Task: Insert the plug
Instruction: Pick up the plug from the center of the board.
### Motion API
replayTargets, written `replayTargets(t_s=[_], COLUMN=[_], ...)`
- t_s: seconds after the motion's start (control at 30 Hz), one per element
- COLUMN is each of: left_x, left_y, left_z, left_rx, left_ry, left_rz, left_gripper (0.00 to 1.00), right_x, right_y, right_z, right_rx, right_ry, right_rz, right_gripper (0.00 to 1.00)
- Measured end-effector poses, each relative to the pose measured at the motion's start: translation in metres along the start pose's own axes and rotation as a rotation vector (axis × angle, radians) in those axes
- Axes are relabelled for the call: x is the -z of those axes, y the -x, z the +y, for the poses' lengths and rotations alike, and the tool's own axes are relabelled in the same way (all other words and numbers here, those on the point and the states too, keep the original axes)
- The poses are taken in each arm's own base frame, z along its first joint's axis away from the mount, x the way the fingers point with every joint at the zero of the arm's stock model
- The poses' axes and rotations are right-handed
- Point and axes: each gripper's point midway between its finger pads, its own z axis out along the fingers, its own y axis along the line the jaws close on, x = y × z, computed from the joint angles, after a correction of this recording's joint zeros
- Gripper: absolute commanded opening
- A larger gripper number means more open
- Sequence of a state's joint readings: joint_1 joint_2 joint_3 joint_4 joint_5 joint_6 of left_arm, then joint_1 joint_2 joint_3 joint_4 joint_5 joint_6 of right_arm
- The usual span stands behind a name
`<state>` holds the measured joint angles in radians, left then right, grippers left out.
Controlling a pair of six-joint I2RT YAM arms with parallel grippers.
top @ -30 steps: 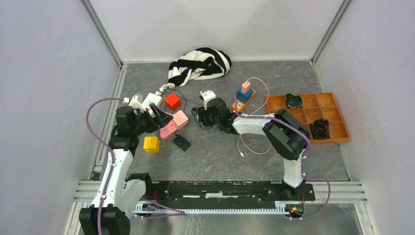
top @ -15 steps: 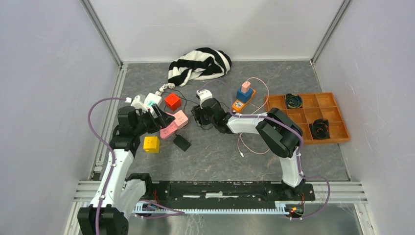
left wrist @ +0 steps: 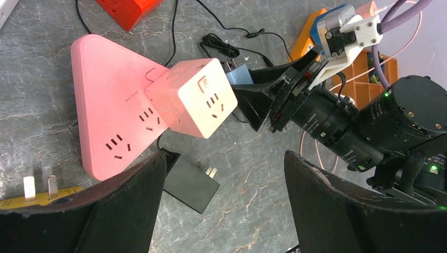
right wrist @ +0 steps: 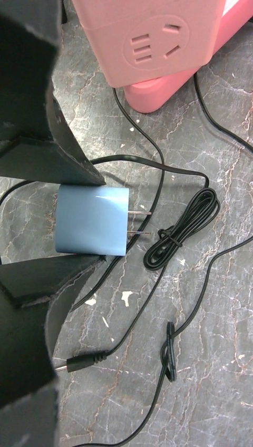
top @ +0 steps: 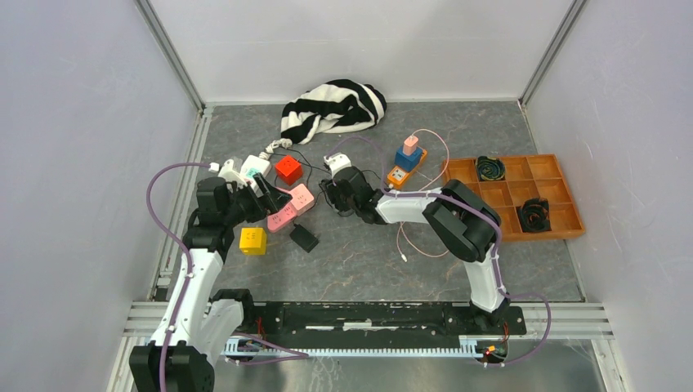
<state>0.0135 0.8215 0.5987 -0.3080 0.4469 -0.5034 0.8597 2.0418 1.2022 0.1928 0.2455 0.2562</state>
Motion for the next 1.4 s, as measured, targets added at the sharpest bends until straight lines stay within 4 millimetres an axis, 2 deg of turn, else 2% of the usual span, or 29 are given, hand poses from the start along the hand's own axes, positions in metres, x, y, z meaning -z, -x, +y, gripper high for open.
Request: replayTargets(t_s=[0.1,0.27,0.43,0.53,0.57,0.73,0.87,1.03,1.4], left_x=[0.000,0.000,0.000,-0.001,-0.001,0.000,0.003,0.006,0.019], left_y=[0.000,0.000,-0.001,-0.004,-0.005,-0.017,-0.027,-0.033,-0.044], left_z=[0.000,0.000,-0.001,-0.003,-0.005,-0.025,-0.041,-0.050,-0.072], left_rx=[0.000,0.000,-0.001,0.000,-0.002,-0.036,-0.024,0.017,0.071], left_ry=[0.000,0.000,-0.006,-0.026,-0.040,-0.147,-0.238,-0.293,-0.394], left_rz=[0.000,0.000,0.002,0.014,0.017,0.049,0.075,0.101,0.171], left_gripper=[0.88,0.87,0.87,0.88,0.88,0.89,0.88,0.87,0.75], right_x=[0.002,0.020,0.057,0.089,0.091,0.115,0.136,0.159,0.179], right_y=[-0.001,-0.006,0.012,0.029,0.029,0.026,0.023,0.027,0.058], right_z=[-0.001,-0.007,-0.002,0.008,0.008,0.030,0.075,0.117,0.130], right_rx=[0.024,0.092,0.159,0.212,0.215,0.301,0.405,0.476,0.469], right_ry=[0.001,0.018,0.101,0.198,0.201,0.323,0.453,0.559,0.582], right_rz=[-0.003,-0.002,-0.053,-0.143,-0.146,-0.201,-0.250,-0.308,-0.429], right_gripper=[0.42,0.41,0.41,0.41,0.41,0.42,0.43,0.43,0.42])
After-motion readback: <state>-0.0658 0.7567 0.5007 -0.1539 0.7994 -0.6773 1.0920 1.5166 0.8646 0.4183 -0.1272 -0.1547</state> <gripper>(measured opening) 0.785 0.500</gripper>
